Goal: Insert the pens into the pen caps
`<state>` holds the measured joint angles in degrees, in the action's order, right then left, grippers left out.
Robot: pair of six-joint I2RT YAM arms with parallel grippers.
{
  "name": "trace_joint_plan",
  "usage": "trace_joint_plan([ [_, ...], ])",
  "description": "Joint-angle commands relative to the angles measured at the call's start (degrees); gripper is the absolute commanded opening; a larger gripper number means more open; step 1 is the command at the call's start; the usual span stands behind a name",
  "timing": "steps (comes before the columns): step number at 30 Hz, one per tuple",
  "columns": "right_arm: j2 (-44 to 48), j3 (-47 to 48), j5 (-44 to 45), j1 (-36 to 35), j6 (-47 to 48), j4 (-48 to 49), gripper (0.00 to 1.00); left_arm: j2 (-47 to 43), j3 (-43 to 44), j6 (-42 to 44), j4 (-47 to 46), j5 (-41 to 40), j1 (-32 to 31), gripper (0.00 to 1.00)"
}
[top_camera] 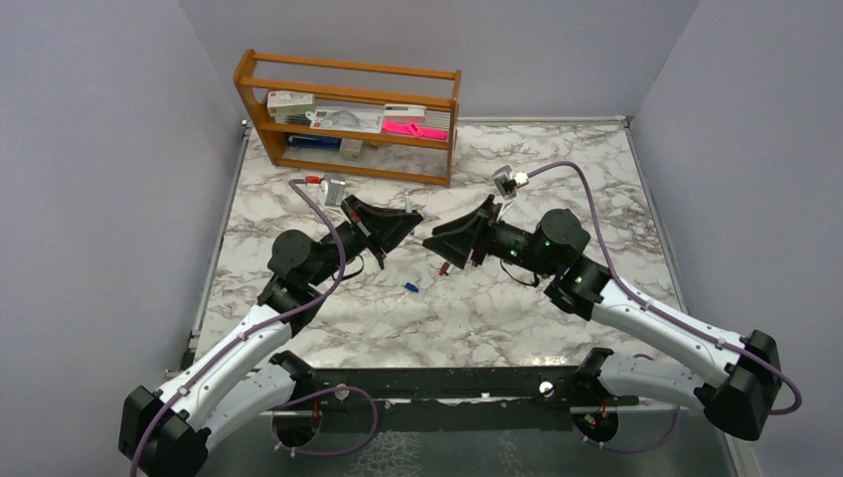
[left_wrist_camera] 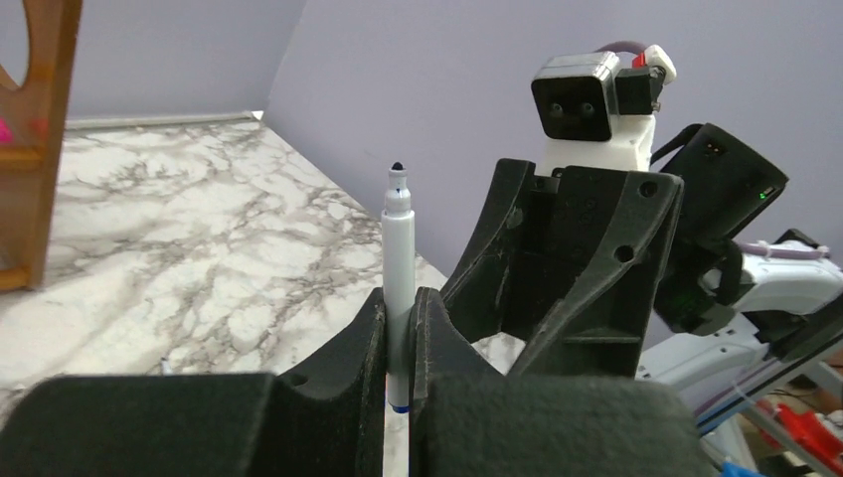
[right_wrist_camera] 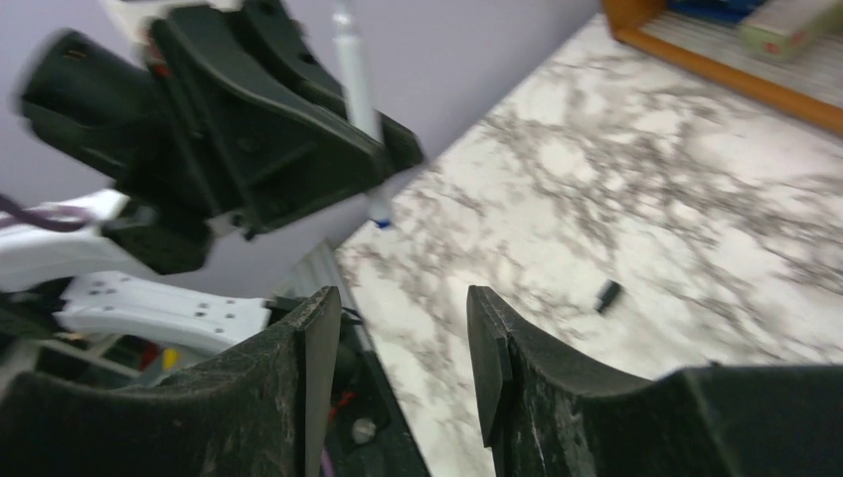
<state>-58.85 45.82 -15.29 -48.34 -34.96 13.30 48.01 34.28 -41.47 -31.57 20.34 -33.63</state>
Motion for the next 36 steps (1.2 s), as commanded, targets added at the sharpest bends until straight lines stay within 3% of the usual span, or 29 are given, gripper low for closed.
trace_joint_plan([
  [1,1.04,2.15,11.74,-0.32,8.98,-18.84,0.51,-1.35,4.50,8.84,5.76,-1.24,-0.21,0.00],
  [7,-3.53,1.22,15.02,-0.71,13.82,-27.06,0.64,-1.25,10.32,19.44,22.63,-2.24,-0.21,0.00],
  [11,-8.04,-0.70,15.73,-1.53,14.22,-24.69,0.63,-1.52,12.41,24.15,31.49,-7.32,-0.19,0.00],
  [16,-16.45,1.02,15.36,-2.64,16.72,-20.81,0.57,-1.55,10.51,25.49,35.06,-11.81,0.00,0.00],
  [23,-30.58,9.98,16.81,-6.42,21.23,-21.01,0.64,2.09,12.39,25.47,38.01,-2.72,2.16,0.00],
  [27,-35.25,12.26,16.55,-7.32,21.75,-19.39,0.76,2.30,11.17,22.67,35.05,7.17,6.39,0.00],
  [31,-38.83,14.43,17.41,-7.87,22.44,-18.93,0.75,3.95,9.00,17.27,28.68,17.22,11.73,0.00],
  [36,-43.08,17.02,18.40,-8.09,23.33,-18.97,0.65,5.15,8.09,14.85,25.26,20.46,14.26,0.00],
])
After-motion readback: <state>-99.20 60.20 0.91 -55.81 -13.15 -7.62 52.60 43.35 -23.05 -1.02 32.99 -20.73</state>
